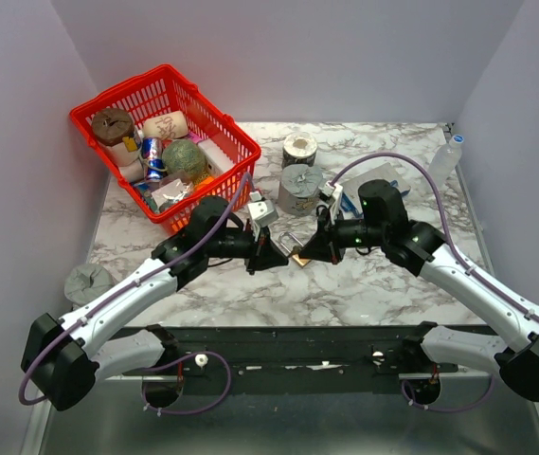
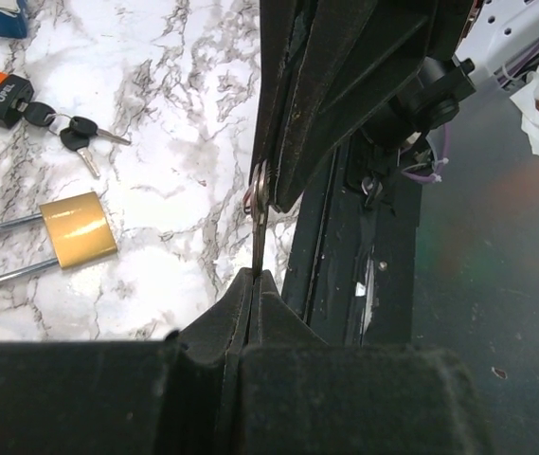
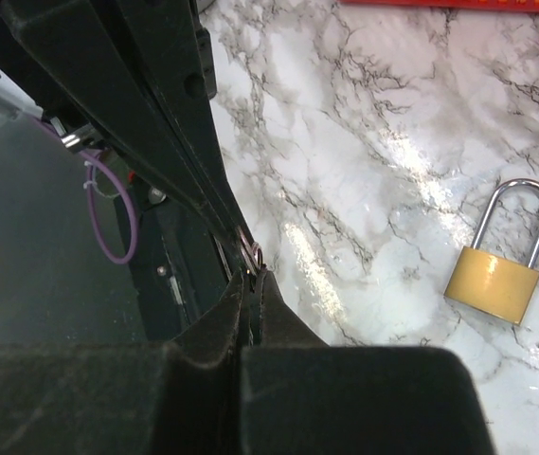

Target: Unlock with the key

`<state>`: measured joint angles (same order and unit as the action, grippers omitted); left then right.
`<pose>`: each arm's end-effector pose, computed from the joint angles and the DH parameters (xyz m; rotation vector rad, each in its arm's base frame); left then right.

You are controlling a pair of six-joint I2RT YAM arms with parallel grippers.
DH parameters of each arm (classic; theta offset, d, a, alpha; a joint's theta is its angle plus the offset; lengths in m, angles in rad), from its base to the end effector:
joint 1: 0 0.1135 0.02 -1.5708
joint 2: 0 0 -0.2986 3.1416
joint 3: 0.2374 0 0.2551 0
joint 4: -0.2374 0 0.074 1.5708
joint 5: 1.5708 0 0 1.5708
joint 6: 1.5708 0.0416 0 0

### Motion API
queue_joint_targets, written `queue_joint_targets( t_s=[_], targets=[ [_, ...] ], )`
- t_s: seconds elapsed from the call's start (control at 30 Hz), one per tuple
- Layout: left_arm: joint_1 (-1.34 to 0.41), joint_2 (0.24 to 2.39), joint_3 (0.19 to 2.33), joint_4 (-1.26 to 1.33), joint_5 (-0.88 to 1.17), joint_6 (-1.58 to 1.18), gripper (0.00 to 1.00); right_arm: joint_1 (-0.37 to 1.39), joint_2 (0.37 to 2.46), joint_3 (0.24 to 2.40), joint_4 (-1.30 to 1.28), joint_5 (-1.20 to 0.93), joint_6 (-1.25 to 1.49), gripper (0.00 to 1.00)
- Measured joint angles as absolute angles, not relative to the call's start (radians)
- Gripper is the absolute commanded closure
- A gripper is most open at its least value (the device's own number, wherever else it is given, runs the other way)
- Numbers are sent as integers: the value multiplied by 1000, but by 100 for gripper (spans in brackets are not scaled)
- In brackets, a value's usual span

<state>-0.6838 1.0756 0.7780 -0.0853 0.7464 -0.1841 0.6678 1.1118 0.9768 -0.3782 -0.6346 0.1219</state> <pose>0.1602 -0.1670 0.3218 1.0084 1.8098 -1.2803 0.1693 0.1650 0.3545 -0.9706 1.9468 1.1278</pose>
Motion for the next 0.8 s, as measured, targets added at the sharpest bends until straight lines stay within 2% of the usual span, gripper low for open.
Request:
queue_joint_targets(
  t_s=[0.07, 0.1, 0.3, 0.53, 0.73, 0.8],
  targets=[
    [-684, 1067, 782, -101, 733, -173, 95, 668, 1110, 978, -401, -632, 103, 99],
    [-684, 1063, 785, -108, 727, -167, 84, 668, 1110, 980, -413, -630, 95, 99],
    [-676, 1019, 791, -168, 661, -130, 55, 667, 1108, 995, -474, -614, 70, 99],
    [-673, 997, 791, -177, 637, -118, 39, 667, 1108, 995, -490, -606, 86, 99],
    [-673, 1003, 791, -150, 661, -144, 39, 666, 1113, 995, -471, -619, 130, 99],
    [-673, 1007, 788, -133, 671, -157, 41, 665, 1122, 995, -461, -629, 140, 99]
  ],
)
